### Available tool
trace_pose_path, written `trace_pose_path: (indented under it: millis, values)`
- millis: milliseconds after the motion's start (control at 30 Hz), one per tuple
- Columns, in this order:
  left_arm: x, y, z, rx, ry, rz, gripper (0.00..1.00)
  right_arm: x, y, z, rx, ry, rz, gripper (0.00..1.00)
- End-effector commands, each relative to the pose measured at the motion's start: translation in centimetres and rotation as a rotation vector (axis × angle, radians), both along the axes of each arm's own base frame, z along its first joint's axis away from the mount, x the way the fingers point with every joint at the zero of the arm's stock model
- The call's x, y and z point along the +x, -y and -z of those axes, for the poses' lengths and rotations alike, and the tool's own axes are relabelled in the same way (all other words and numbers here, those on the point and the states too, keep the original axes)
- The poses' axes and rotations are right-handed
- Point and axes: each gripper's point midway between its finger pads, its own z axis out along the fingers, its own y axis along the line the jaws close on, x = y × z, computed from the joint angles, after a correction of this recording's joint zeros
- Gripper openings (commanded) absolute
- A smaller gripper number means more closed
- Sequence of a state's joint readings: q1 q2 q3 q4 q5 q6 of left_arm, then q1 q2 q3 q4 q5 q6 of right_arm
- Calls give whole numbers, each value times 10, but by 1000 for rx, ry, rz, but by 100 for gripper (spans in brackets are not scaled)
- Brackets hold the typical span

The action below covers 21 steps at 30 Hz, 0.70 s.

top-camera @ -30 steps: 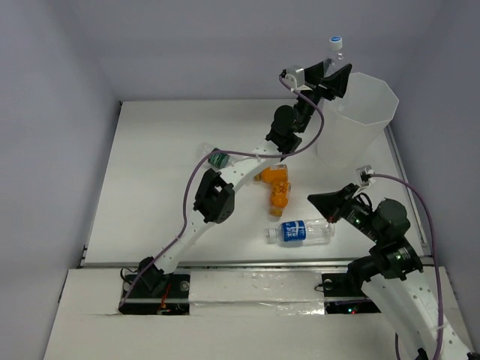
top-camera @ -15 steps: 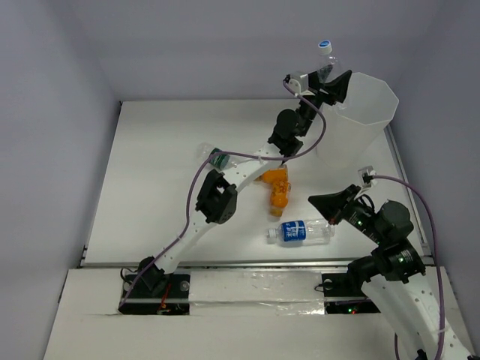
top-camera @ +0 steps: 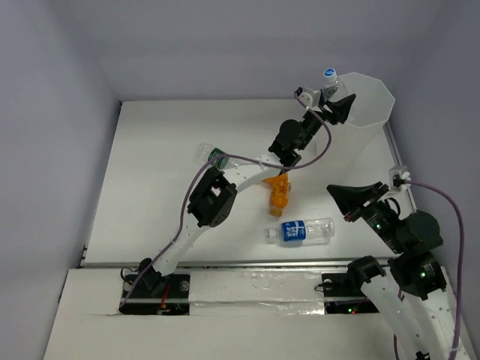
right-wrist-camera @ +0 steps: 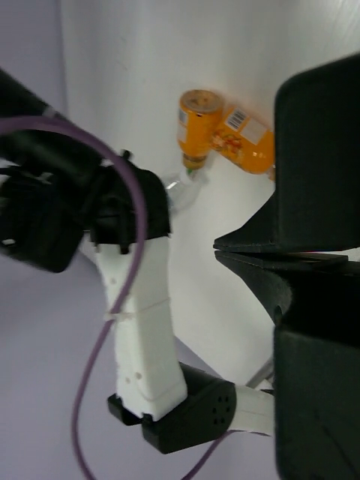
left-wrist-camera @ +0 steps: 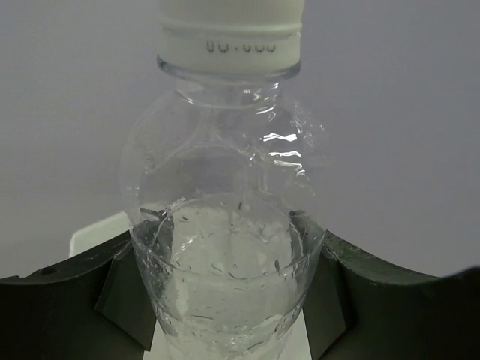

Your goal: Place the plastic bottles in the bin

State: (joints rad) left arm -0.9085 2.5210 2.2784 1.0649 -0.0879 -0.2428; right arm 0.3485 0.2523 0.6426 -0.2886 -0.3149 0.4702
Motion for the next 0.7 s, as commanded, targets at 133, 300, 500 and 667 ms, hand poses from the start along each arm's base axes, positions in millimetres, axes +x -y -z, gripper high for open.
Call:
trace_pose_path:
  millis: [133,300,500,667]
  values:
    - [-59,-50,-100,-8,219,-3,49,-25,51,-135,97,321,229,1]
    - [-63,-55,-138,-59,271,-15,49,-20,53,-173,117,354,252,2]
    - [-29,-23,-109,-53,213,2,50,-36,66,-173,134,360,290,3]
    - [-18,-19,-84,-18,172,0,48,-32,65,-165,124,335,292,3]
